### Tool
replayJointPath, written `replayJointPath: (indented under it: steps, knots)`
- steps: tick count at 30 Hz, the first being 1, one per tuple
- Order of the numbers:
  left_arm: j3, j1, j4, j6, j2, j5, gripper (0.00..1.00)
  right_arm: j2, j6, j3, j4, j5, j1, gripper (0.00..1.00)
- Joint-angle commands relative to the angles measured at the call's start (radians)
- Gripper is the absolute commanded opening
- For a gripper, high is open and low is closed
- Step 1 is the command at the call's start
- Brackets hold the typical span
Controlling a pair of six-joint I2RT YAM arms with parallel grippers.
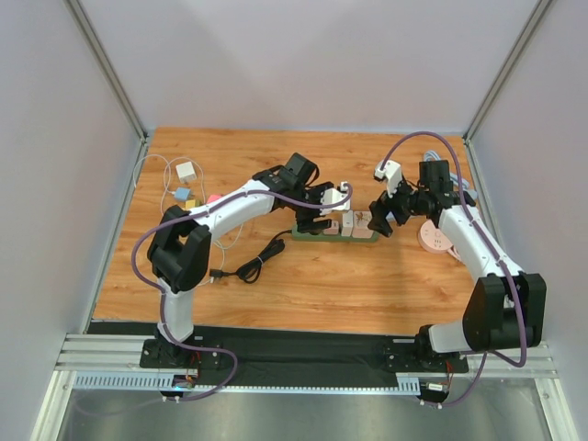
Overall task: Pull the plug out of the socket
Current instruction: Remove the plug from the socket.
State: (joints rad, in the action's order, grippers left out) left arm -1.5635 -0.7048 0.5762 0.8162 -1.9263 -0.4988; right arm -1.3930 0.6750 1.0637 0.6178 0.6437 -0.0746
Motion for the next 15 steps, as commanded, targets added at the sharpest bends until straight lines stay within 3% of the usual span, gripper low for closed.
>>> replayJointPath:
  steps: [1, 15]
  knots:
    - [-0.059, -0.021, -0.019, 0.011, -0.034, 0.012, 0.77, -0.008, 0.014, 0.035, -0.067, -0.072, 0.012, 0.97]
    - [-0.15, -0.067, -0.012, -0.057, -0.158, 0.104, 0.59, -0.024, 0.014, 0.055, -0.096, -0.105, 0.052, 0.85]
